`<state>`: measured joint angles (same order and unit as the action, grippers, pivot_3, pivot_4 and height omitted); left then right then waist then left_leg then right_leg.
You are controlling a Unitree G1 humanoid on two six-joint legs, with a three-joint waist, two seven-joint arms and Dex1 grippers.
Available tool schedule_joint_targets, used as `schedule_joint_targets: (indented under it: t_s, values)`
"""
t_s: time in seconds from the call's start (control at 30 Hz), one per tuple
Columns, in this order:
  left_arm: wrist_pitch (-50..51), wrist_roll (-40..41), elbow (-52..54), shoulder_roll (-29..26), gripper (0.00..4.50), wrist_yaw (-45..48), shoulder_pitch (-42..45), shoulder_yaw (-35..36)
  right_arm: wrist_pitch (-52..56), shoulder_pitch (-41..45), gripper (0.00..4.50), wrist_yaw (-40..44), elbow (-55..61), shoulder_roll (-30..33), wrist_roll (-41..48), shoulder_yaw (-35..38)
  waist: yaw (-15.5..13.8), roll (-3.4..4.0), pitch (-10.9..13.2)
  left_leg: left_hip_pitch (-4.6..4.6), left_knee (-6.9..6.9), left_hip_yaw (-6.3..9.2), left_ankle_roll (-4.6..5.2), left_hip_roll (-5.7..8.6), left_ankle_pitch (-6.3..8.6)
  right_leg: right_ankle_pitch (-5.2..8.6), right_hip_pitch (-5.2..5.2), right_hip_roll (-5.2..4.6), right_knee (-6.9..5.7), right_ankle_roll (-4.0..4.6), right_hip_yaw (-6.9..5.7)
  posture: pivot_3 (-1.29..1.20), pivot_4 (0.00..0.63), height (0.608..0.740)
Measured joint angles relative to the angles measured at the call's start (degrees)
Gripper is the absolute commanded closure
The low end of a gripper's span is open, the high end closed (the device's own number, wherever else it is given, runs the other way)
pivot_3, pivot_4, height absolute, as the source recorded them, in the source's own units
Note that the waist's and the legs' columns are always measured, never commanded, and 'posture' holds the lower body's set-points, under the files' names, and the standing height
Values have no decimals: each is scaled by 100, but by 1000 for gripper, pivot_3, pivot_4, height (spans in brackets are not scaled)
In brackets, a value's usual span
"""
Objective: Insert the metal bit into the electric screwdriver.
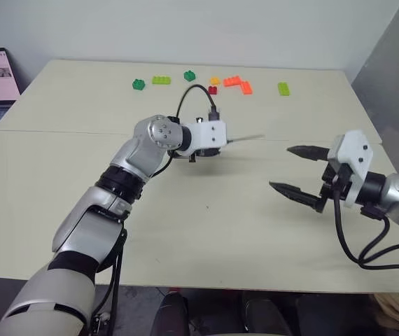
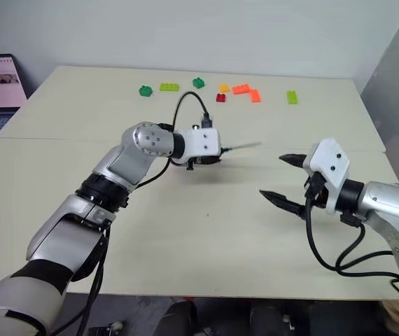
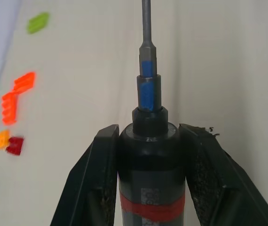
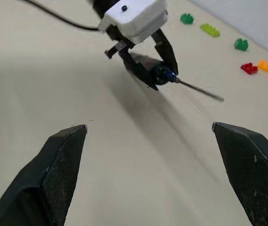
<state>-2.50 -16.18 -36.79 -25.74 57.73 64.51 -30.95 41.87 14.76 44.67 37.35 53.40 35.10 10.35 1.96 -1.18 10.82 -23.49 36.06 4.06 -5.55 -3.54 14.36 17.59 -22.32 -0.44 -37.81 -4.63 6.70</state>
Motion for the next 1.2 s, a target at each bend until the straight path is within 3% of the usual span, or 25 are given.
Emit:
schedule_joint_targets:
  t_s: [0.2, 0.43, 0.5, 0.8, 0.97, 1.2]
  values:
    - [-610, -493, -1018, 477, 2868, 561, 264, -478, 209, -285, 0, 296, 256, 652, 24, 167, 1, -1, 0, 2, 6, -2, 0, 2, 0, 0, 5, -1, -5, 0, 6, 0, 150, 740]
    - [-982, -675, -1707, 804, 2868, 664, 504, -431, 528, -662, 0, 664, 491, 825, 717, 1221, -29, 0, -5, 23, 7, 1, 1, 2, 0, 0, 30, -1, -7, 0, 4, 0, 150, 740]
    - [-1038, -712, -1831, 853, 2161, 665, 534, -368, 594, -724, 0, 693, 515, 848, 830, 1364, -29, 0, -5, 34, 7, 0, 1, 2, 0, 0, 39, -1, -8, -1, 4, 0, 150, 740]
    - [-810, -338, -1986, 899, 570, 1510, 543, 51, 727, -671, 0, 615, 506, 875, 1019, 1482, -18, 0, -5, 51, 7, 0, 1, 1, 0, 1, 57, 1, -15, -1, 4, 0, 150, 740]
    - [-546, -79, -1721, 551, 570, 1918, 488, 301, 687, -525, 0, 586, 389, 874, 1001, 1285, 23, -2, -1, 48, 7, 0, 1, -1, 0, 0, 46, 3, -23, -1, 6, 0, 150, 740]
    - [-119, 663, -662, -696, 570, 2211, 405, 1355, 253, -469, 0, 653, -10, 870, 617, 972, -1, -2, 0, 45, 8, 0, 0, -3, -1, 0, 40, 1, -25, -1, 3, 0, 150, 740]
